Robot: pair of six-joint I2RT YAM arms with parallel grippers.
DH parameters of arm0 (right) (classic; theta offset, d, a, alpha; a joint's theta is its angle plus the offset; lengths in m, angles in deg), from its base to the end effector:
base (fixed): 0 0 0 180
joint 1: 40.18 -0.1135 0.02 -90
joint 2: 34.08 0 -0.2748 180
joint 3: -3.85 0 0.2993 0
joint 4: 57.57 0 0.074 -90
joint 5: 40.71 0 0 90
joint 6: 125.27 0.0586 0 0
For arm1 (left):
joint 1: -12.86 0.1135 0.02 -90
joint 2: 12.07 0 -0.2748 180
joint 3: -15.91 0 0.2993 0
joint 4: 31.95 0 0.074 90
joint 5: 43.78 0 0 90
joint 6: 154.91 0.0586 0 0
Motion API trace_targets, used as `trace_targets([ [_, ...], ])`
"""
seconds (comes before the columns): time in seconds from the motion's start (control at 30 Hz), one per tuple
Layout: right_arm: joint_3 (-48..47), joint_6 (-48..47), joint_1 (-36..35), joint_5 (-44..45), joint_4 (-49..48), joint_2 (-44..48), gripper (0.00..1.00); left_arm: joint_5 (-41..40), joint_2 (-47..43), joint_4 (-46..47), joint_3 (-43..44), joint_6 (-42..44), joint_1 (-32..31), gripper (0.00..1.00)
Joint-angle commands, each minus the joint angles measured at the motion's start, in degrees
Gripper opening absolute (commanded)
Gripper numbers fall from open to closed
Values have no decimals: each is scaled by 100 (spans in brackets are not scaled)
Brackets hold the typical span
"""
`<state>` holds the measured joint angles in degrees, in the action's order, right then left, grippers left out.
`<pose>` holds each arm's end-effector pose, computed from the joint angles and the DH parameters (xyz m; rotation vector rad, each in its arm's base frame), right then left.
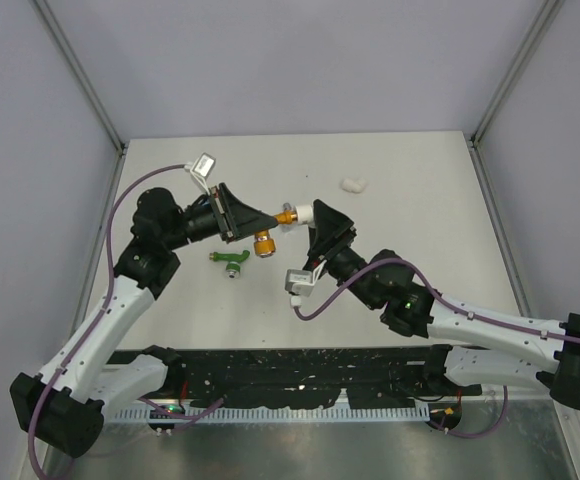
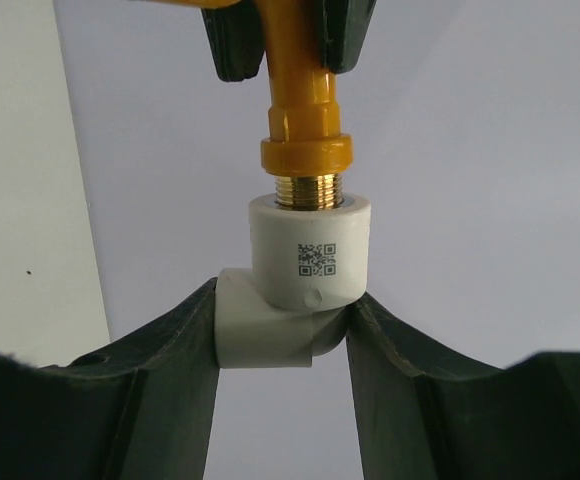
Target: Install the water faucets
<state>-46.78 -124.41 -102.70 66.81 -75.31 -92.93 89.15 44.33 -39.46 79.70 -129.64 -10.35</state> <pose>0.1551 0.2599 0.3274 -1.3097 0.5966 -0.5975 0.2431 -0.1477 0.3806 0.0218 1.8846 -1.7121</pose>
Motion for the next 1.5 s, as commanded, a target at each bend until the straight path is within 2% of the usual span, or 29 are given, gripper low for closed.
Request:
trace_targets([
  [0.0, -347, 2, -58, -310, 47, 137, 5, 154, -59, -210, 463, 671, -35, 0],
  [0.23, -461, -296, -58, -451, 328, 102, 5, 321, 81, -1406, 947, 1357, -35, 0],
  [0.5, -452, -393, -58, -477, 135, -30, 5, 268, 73, -837, 745, 410, -27, 0],
  [0.63, -610, -139, -67, -565, 389, -4, 5, 215, 11, -810, 666, 548, -35, 0],
  [1.03, -1295, 871, -67, -960, 1944, 163, 5, 347, -129, -722, 649, 2244, -35, 0],
  [1.47, -2868, 2181, -23, -2068, 4669, -144, 5, 452, -200, -581, 490, 4643, -237, 0],
])
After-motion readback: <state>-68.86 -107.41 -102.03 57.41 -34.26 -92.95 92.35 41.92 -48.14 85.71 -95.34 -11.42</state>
